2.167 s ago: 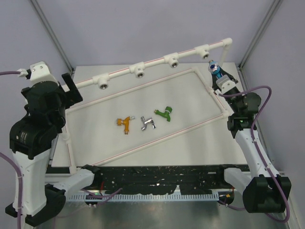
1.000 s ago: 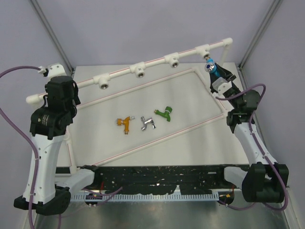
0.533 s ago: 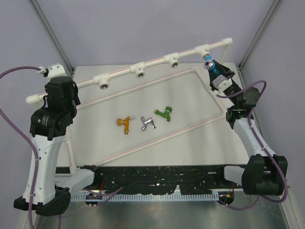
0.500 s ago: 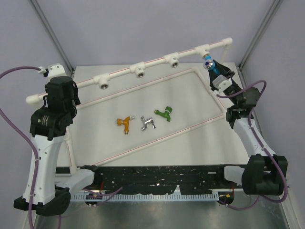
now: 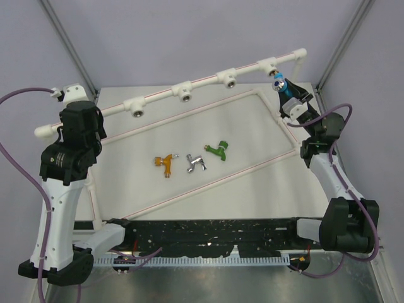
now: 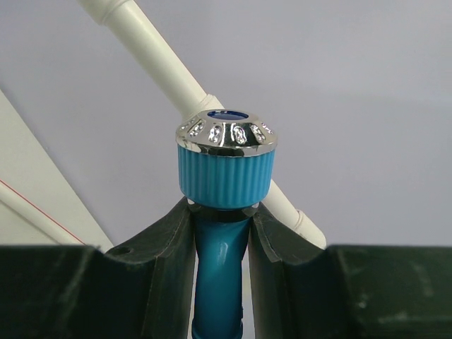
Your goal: Install the water faucets
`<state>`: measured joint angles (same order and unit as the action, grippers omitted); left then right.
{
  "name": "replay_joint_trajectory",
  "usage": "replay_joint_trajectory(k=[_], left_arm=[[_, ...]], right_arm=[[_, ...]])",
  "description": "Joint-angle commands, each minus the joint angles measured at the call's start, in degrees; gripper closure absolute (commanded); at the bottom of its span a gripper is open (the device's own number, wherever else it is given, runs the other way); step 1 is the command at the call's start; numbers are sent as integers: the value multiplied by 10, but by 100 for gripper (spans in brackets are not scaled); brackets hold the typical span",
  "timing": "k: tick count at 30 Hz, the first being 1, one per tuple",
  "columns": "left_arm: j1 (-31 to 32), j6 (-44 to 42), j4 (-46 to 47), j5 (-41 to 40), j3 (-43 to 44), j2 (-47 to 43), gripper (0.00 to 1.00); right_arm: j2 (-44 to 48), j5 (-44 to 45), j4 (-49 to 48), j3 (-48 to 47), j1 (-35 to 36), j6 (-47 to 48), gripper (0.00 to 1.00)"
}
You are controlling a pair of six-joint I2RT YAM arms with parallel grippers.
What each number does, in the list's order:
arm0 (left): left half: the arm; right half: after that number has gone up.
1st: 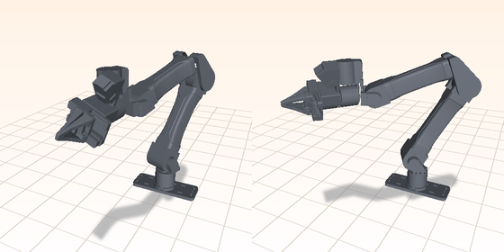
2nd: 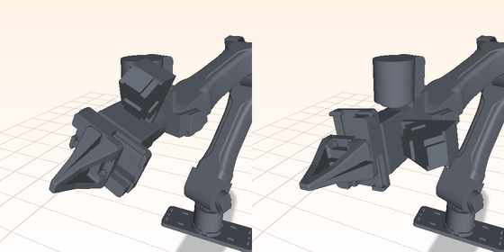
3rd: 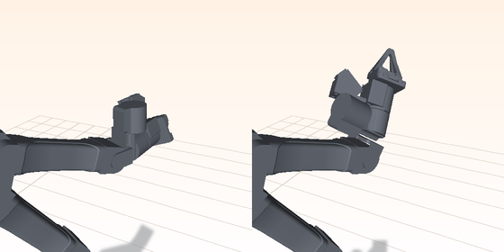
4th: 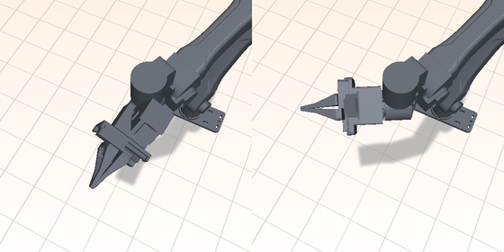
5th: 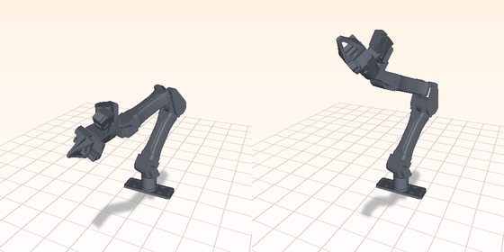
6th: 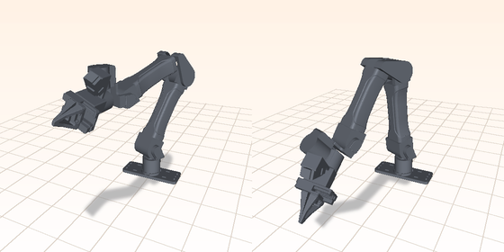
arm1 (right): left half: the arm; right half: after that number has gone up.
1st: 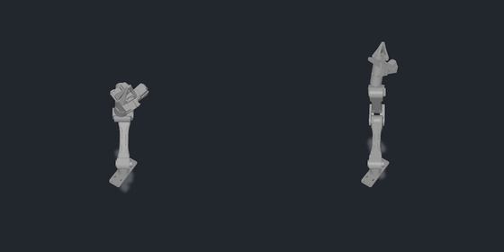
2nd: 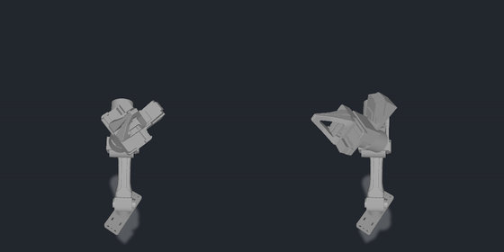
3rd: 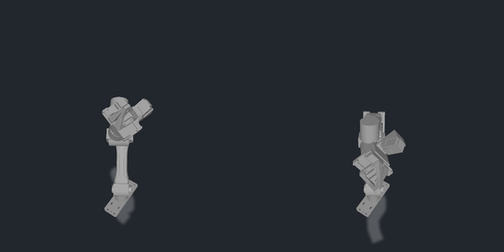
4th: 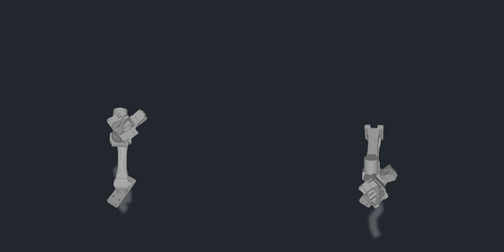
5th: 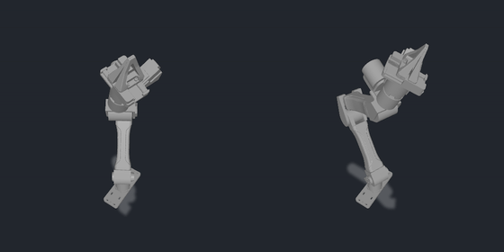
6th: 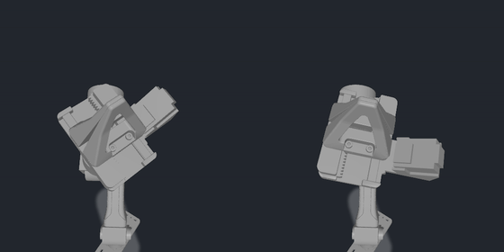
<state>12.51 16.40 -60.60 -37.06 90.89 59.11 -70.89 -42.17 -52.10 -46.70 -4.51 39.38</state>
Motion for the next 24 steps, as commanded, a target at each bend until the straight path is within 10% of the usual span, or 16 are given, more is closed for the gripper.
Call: replay_joint_trajectory(k=[1,24], left_arm=[[1,3,11,9,3,-9,100],[1,2,13,21,2,-12,100]], right_arm=[[-7,6,-17,-4,-3,11,95],[19,-19,-64,-19,6,-62,95]])
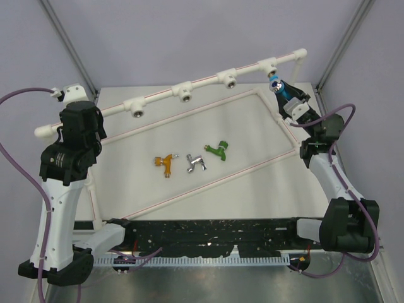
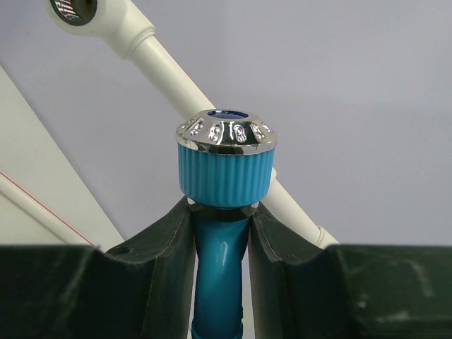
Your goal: Install the water faucets
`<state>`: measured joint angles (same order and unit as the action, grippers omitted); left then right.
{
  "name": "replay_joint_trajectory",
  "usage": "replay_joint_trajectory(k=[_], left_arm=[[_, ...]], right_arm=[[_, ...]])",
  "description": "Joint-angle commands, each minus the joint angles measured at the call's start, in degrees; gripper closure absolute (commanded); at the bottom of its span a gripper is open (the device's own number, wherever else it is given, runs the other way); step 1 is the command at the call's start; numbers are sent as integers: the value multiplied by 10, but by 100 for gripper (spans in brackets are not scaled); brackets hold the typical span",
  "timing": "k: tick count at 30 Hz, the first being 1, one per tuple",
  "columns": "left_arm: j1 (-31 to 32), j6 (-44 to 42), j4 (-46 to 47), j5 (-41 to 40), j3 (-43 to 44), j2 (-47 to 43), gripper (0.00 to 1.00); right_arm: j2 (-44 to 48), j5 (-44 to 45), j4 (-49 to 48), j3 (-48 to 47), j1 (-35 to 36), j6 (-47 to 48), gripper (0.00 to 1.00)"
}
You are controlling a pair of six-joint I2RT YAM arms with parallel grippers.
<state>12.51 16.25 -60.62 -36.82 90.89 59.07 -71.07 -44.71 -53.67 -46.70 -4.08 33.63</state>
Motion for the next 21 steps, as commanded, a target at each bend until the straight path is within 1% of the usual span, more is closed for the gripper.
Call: replay_joint_trajectory(k=[1,12,21], left_arm=[[1,3,12,18,2,-11,100],[1,2,12,18,1,-12,100],[1,1,11,20,3,-12,100]], right_arm=[[20,8,-48,-20,2,-5,95],[9,25,-56,-22,-4,-6,95],[0,23,-48,-20,-9,-7,95]])
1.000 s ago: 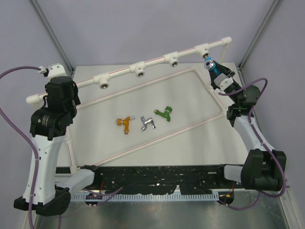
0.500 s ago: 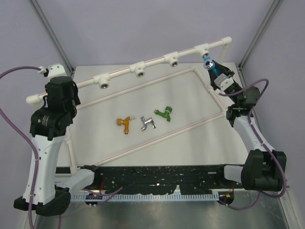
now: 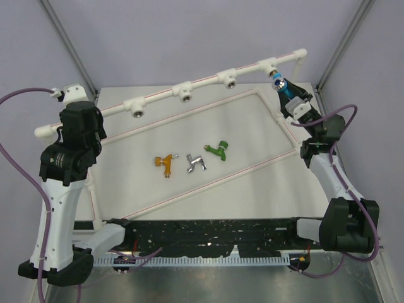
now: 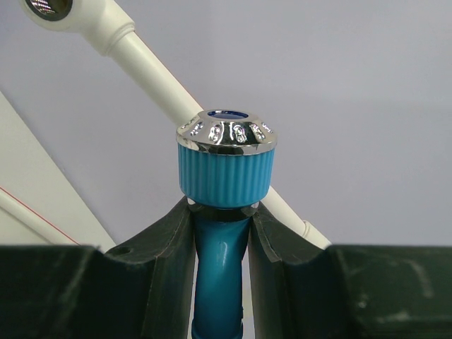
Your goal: Install the water faucets
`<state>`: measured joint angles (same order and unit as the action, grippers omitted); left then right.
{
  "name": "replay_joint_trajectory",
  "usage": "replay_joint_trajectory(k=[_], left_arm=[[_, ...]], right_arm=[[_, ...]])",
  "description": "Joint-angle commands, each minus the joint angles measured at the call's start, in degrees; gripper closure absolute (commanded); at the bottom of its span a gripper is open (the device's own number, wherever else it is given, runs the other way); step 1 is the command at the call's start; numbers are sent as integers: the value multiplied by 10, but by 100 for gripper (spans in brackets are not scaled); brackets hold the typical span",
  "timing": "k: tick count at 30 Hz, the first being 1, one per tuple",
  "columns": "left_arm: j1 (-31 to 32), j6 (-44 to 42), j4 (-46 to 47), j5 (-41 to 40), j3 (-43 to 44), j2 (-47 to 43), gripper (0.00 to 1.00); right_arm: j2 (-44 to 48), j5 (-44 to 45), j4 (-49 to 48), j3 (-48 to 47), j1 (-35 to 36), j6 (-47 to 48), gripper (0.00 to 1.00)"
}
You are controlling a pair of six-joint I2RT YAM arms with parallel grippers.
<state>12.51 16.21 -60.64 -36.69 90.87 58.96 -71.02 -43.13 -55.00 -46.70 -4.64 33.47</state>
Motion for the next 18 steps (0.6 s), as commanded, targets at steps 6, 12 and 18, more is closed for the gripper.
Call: replay_joint_trajectory(k=[6,12,18], left_arm=[[2,1,10,27,4,-12,100],[1,1,9,34,6,-12,100],[2,1,8,34,6,-14,100]], right_arm=[[-5,-7,4,-28,-4,17,95],[-3,-15,43,-34,-4,48,95],[-2,-17,0,-35,-3,13,95]])
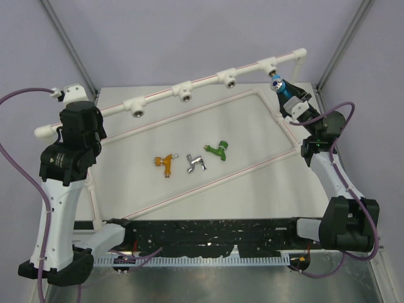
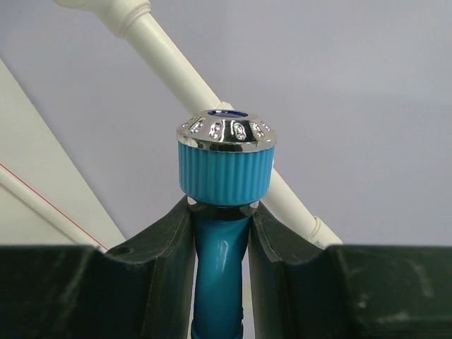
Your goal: Install the water faucets
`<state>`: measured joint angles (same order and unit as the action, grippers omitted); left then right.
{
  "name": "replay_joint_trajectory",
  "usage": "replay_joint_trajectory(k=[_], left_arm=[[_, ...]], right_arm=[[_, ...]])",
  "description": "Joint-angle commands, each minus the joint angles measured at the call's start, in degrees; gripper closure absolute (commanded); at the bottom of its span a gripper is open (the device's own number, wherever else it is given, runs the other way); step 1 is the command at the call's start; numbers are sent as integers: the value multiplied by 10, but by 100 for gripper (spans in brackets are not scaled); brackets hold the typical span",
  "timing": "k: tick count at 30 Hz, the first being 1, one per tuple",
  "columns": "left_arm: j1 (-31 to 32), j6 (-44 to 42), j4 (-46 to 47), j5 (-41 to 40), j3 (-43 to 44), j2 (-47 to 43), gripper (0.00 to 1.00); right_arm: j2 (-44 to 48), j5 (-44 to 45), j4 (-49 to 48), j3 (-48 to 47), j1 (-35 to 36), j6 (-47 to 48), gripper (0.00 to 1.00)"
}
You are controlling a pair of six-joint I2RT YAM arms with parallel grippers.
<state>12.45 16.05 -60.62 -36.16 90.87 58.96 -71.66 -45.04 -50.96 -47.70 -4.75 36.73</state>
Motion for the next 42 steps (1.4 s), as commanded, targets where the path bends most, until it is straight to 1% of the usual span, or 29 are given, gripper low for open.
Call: replay_joint_trajectory(k=[1,11,30,42], left_arm=[[2,2,9,29,6,-15,100],[3,2,9,29,7,-14,100],[2,2,9,30,8,-17,100],[3,2,7,34,10,-17,100]], right_arm=[[6,1,-46,-25,-3,-29,95],[17,-7,-87,-32,-1,-71,95],[-12,7,-80,-13,-2,-40,95],[-31,-3,-70,-16,0,-41,94]])
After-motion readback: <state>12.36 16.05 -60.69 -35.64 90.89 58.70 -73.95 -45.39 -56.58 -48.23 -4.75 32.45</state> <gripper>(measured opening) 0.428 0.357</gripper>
